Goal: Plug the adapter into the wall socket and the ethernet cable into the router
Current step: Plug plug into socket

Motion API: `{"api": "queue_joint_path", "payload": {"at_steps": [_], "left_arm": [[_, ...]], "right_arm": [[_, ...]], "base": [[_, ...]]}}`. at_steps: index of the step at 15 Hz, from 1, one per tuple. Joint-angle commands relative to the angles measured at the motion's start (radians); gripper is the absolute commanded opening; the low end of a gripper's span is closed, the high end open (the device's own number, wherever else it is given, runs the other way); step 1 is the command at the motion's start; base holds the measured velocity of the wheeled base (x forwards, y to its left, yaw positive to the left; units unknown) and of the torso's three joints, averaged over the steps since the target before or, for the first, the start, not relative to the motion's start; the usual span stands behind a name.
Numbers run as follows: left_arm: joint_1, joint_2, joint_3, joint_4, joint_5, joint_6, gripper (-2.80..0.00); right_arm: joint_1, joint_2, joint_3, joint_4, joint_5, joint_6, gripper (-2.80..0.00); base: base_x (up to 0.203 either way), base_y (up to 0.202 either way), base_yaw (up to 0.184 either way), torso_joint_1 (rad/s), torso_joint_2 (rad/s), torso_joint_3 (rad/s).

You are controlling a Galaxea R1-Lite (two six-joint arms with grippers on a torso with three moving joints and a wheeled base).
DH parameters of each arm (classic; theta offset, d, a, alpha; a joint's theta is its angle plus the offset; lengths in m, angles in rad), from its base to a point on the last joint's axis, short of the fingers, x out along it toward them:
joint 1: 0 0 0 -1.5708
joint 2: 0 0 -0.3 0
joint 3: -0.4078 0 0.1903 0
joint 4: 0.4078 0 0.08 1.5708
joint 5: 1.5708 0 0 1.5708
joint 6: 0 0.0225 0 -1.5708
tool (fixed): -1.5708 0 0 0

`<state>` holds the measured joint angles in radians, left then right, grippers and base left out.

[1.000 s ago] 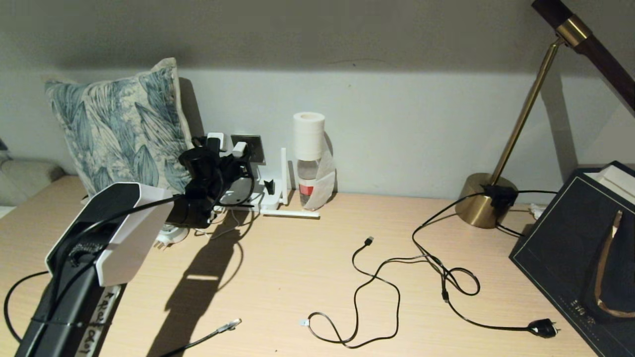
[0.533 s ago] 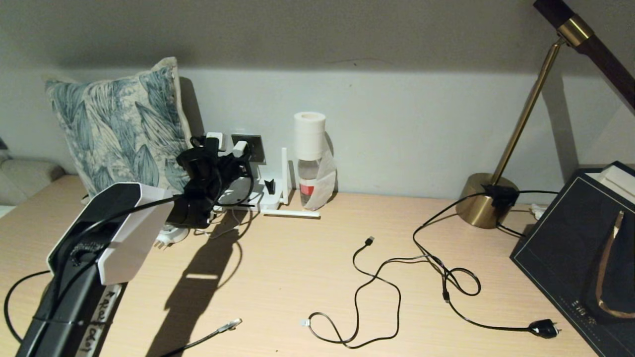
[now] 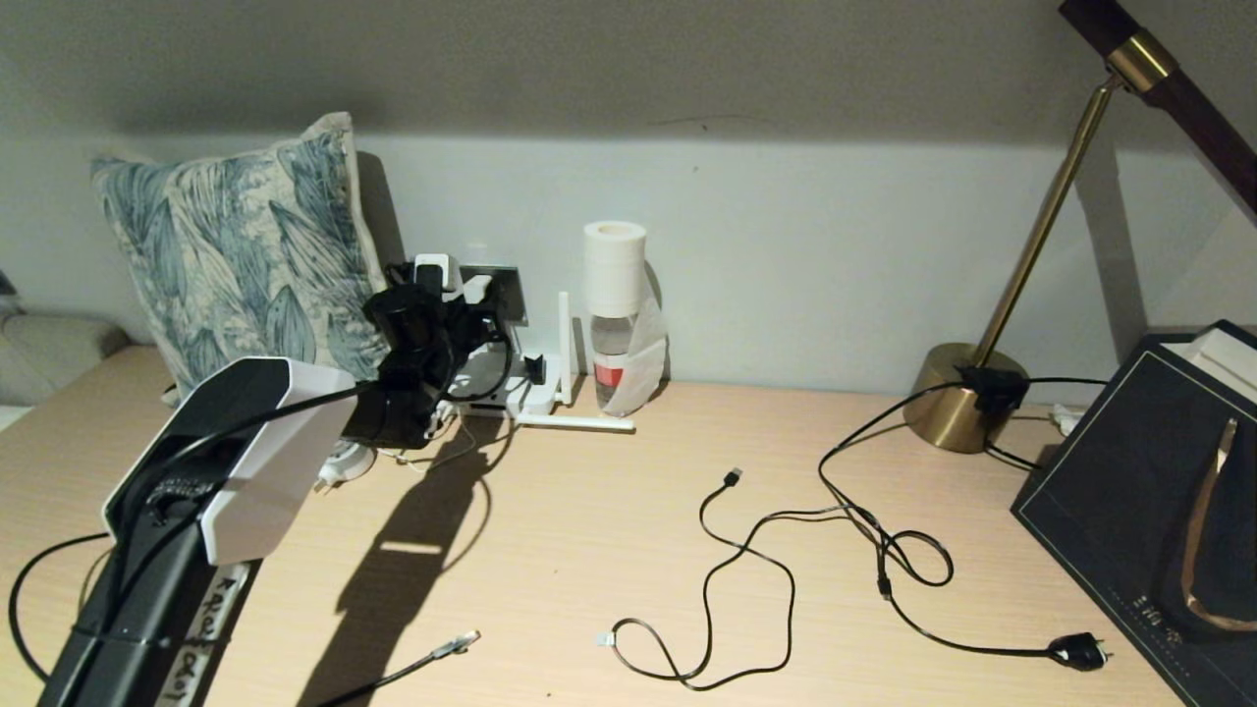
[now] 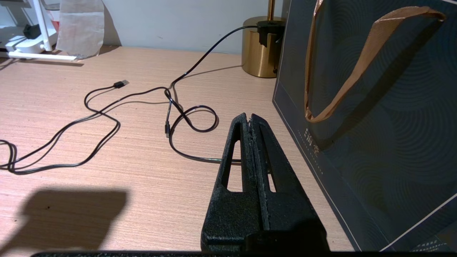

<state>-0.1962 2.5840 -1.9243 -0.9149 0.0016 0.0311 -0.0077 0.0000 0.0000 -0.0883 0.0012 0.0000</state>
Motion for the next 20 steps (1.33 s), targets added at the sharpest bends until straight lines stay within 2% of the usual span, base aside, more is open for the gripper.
{"api": "queue_joint_path", "payload": {"at_steps": [1,4,12,20], "left_arm": [[0.006,-0.008,-0.001,0.019,0.015,0.000,-2.80],[0.007,0.013,-0.001,0.042,0.070,0.000,-2.80],[0.015,0.039,-0.001,0.045,0.066,-0.002,-2.80],[0.037,0.018,-0.001,0.048,-0.024,-0.002,-2.80]], "right_arm": [[0.000,0.002,0.035,-0.001,0.000,0.000,-2.80],[0.000,0.002,0.035,-0.001,0.000,0.000,-2.80],[0.000,0.002,0.035,-0.001,0.000,0.000,-2.80],[0.000,0.002,0.035,-0.001,0.000,0.000,-2.80]], "base": [[0.000,0.000,0.000,0.000,0.00,0.000],[0.000,0.000,0.000,0.000,0.00,0.000],[0.000,0.000,0.000,0.000,0.00,0.000],[0.000,0.000,0.000,0.000,0.00,0.000]]}}
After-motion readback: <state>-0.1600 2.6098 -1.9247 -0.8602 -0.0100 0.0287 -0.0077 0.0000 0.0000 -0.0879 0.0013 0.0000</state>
